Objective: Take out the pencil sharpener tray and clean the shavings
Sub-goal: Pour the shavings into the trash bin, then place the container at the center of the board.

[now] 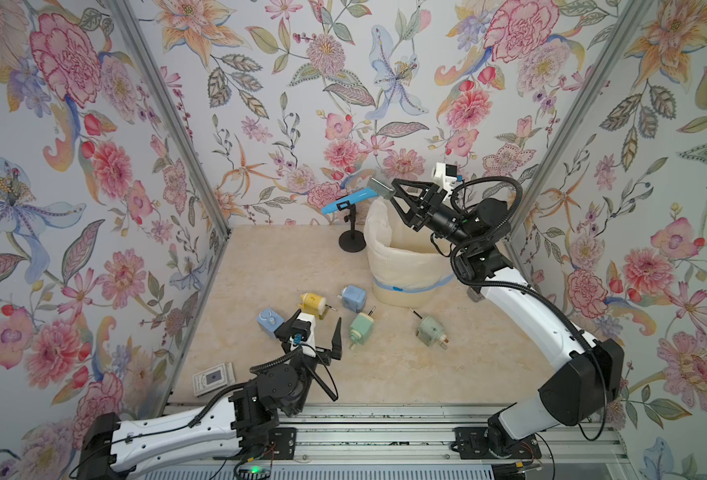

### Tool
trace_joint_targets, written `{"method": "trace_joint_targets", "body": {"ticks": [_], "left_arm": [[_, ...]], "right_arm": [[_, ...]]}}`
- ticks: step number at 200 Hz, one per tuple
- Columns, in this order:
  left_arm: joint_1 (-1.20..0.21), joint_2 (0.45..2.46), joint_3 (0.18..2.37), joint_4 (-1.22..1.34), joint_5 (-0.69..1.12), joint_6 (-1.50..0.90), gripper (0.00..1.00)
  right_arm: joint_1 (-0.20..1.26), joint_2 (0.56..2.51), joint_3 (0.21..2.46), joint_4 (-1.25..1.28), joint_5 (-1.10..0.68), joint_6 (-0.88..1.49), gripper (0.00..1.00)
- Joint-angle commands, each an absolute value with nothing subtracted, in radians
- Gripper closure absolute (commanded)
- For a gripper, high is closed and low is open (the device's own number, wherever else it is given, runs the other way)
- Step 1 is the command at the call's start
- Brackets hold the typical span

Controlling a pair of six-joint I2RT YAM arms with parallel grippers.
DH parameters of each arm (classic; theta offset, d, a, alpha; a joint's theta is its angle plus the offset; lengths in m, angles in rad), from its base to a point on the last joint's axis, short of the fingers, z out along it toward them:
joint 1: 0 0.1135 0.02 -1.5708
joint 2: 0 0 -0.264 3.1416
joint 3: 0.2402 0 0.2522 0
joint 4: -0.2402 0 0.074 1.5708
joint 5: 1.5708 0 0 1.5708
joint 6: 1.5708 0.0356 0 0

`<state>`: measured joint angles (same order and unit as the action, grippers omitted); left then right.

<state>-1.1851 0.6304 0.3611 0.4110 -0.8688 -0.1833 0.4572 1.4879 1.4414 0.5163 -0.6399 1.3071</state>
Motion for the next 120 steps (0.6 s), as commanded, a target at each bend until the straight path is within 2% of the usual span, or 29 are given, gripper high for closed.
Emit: {"method": "trace_joint_targets", "body": {"ticks": [1,22,41,82,104,120], "left_arm": [[-1.049,0.614,0.405,0.338,-0.726,-0.288,0.00],[-0.964,0.649,0.433,0.349,-0.659,-0.256,0.00],[-0.869,0.716,0.480,0.321,-0.620,-0.270,0.00],[-0.608,0.807,0.495,0.353,-0.416,-0.397,0.00],[-0.551,0.860,0.519,0.356,-0.357,-0.400,0.00],[-0.528,0.924,0.548,0.349,-0.310,-0.409,0.00]], "right_arm": [[0.467,1.369,1.371,0.298,-0.742,0.891,0.60],[0.536,1.237,1.292,0.041,-0.618,0.533,0.60],[0.618,1.136,1.178,-0.052,-0.499,0.353,0.59],[0.817,0.915,0.834,-0.032,-0.152,0.240,0.59],[0.933,0.806,0.667,-0.010,0.053,0.205,0.59],[0.961,0.768,0.553,0.028,0.146,0.225,0.61]]}}
